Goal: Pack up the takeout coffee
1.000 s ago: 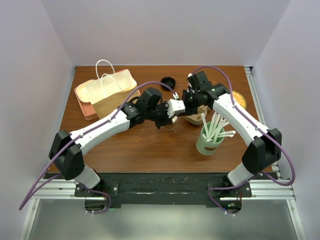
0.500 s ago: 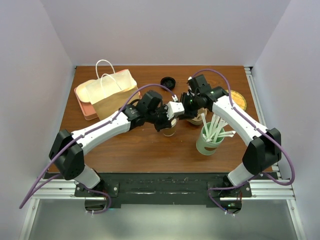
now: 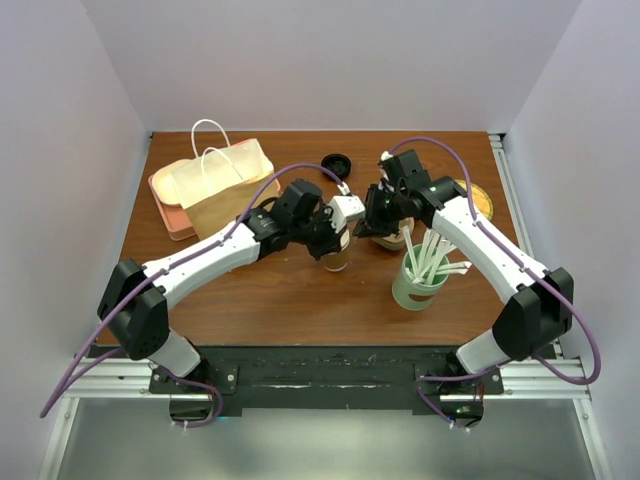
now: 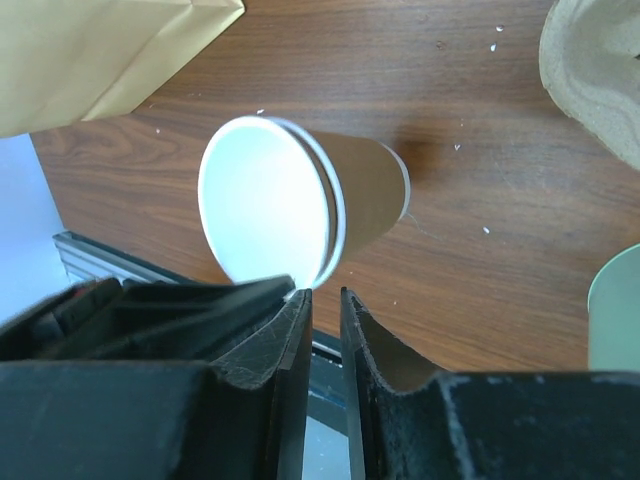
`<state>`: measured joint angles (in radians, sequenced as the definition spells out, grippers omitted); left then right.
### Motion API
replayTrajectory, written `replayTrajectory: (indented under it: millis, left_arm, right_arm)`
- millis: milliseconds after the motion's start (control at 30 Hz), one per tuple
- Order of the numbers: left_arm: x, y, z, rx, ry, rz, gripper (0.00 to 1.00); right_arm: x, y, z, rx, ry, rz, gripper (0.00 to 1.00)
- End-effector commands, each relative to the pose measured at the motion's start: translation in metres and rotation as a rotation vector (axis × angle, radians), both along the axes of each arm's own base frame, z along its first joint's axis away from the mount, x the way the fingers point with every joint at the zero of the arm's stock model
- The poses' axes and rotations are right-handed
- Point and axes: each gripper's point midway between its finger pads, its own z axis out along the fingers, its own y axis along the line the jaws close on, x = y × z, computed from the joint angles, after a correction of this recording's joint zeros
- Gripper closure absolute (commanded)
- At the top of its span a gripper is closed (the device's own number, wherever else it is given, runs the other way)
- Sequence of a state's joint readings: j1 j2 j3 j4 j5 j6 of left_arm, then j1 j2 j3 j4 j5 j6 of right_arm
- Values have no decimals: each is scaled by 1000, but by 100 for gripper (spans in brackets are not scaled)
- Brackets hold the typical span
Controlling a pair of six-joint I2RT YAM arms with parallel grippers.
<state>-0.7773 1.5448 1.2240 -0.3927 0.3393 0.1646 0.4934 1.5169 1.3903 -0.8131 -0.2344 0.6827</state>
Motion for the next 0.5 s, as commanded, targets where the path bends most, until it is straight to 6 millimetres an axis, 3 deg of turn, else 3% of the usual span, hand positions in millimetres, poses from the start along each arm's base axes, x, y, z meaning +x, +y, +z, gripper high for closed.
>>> replayTrajectory:
  millis: [0, 467]
  left_arm:
    - [13, -2, 24, -109, 7, 61, 100]
    - [6, -20, 62, -285, 80, 49, 100]
  right_arm:
    - [-5, 2, 12, 35, -30, 5, 78]
    - [4, 18, 11, 120, -20, -23, 76]
